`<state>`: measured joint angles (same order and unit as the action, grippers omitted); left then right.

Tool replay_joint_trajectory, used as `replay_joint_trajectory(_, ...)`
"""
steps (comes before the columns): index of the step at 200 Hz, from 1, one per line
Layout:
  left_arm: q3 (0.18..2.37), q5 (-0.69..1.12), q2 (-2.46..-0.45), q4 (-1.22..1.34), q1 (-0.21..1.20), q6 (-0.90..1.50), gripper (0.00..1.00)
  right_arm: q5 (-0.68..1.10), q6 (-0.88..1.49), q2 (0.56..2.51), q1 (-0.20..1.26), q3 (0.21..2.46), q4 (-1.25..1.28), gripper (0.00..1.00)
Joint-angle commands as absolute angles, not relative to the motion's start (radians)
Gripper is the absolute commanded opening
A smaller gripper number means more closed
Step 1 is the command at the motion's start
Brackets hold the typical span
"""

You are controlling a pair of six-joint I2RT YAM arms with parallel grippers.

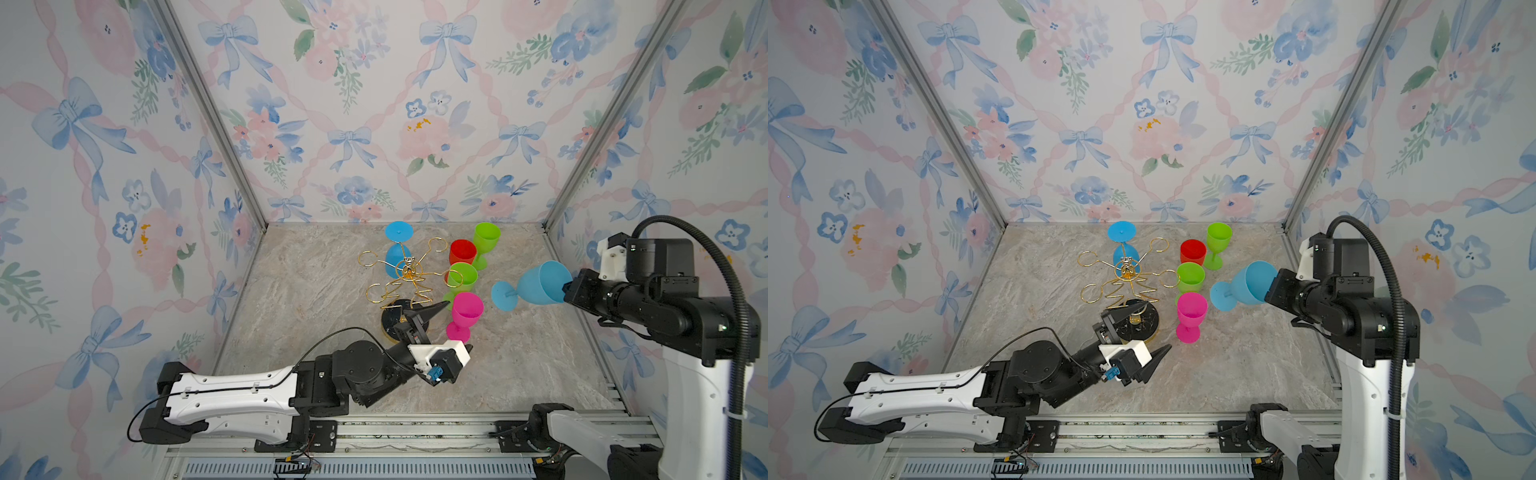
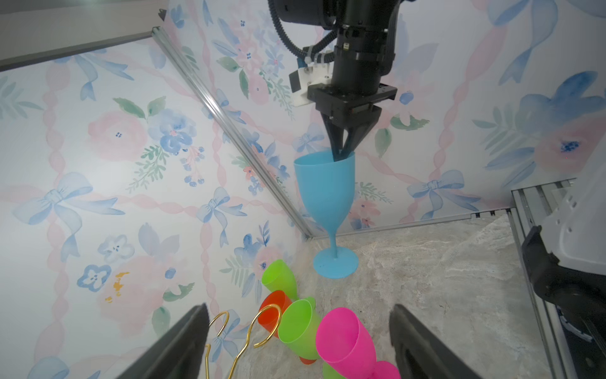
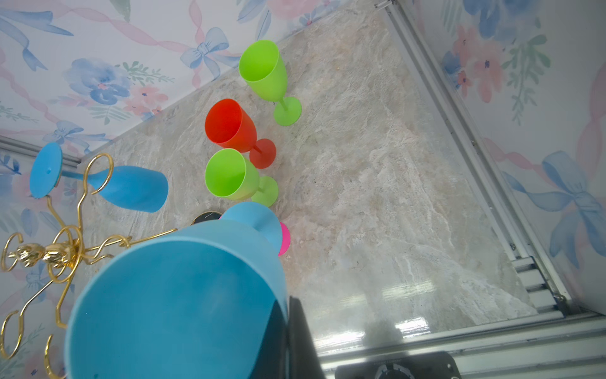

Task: Take the wine glass off the wine glass rack
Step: Place the wine glass at the top-right of the table.

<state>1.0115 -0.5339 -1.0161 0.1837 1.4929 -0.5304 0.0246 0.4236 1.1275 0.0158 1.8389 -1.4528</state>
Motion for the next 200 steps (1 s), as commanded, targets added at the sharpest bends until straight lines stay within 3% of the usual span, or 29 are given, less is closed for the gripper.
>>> replay_joint_trajectory(1,1.058,-0.662,-1.023,0.136,1.498,-0.360,0.89,-0.031,0.396,1.179,-0.022,1.814,-1.362,0.00)
replay_joint_trajectory(26,1.144,-0.793,-1.061,0.085,1.480,-0.254,0.90,-0.025,0.361,1.252,-0.051,1.804,-1.308,0.00)
replay_joint_trajectory(69,1.255,-0.816,-1.133,-0.015,1.397,-0.128,0.92,-0.033,0.321,1.413,-0.062,1.795,-1.206,0.00)
replay_joint_trajectory(122,1.331,-0.494,-1.080,-0.155,1.152,0.120,0.93,-0.079,0.302,1.581,-0.064,1.804,-1.108,0.00)
replay_joint_trajectory(200,1.475,-0.288,-1.179,-0.285,0.879,0.160,0.94,-0.123,0.287,1.807,-0.004,1.880,-1.052,0.00)
